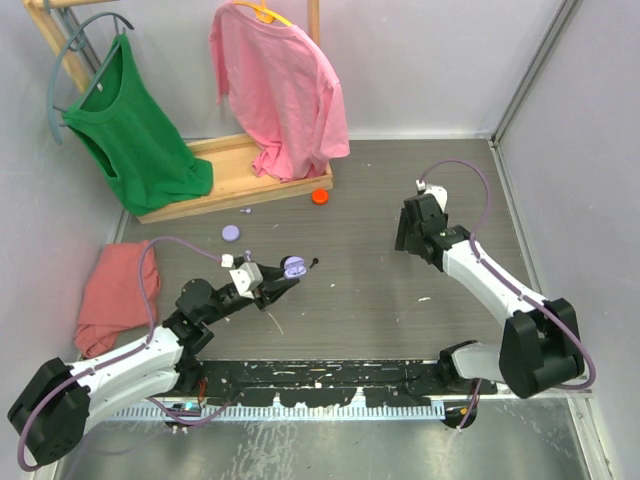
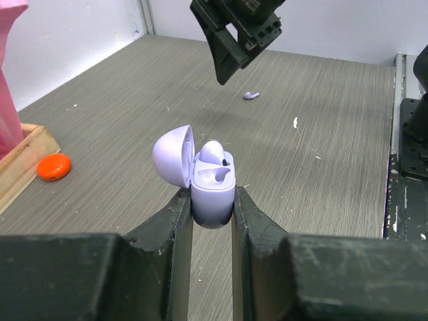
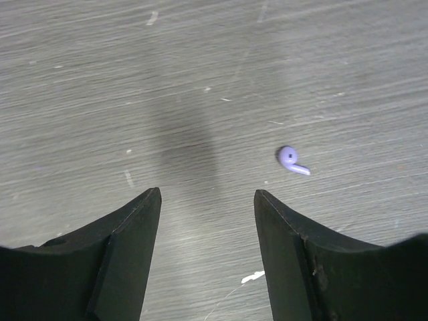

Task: Insert the wireless bluetooth earbuds into the charging case
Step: Pick up the earbud from the center of the board.

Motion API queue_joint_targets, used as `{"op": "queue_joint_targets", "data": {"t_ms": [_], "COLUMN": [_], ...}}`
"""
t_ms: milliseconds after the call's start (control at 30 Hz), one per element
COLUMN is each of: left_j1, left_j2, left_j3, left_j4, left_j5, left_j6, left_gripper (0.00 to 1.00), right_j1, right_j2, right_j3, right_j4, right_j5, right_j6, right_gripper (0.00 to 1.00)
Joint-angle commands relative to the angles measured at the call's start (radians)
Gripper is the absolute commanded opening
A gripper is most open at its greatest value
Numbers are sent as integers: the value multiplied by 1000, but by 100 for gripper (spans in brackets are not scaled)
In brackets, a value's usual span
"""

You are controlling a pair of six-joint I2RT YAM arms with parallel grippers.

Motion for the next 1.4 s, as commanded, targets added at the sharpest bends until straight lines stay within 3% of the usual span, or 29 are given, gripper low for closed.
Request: {"op": "queue_joint_targets", "data": {"t_ms": [0,433,967,1233,1367], "left_j1": [0,-1,-1,-1,0], "left_j2": [-40,-36,-29,-39,-41], "left_j3": [-6,-4,2,5,5], "left_j4": [39,29,22,9,4], "left_j5": [12,8,23,26,26], "left_j6": [-5,-10,-14,-15,-16], "left_gripper": [0,0,0,0,0], "right_j1": [-89,-290,-324,-324,-322], "right_j2": [51,210,314,298,260], "right_j3": [32,23,6,-5,-30], "right_j4": [4,94,102,68,48], "right_j5": [-18,-118,-118,-202,-262], "right_j6": [10,-3,-14,-12,1], "right_gripper": [63,55,45,30,26]}}
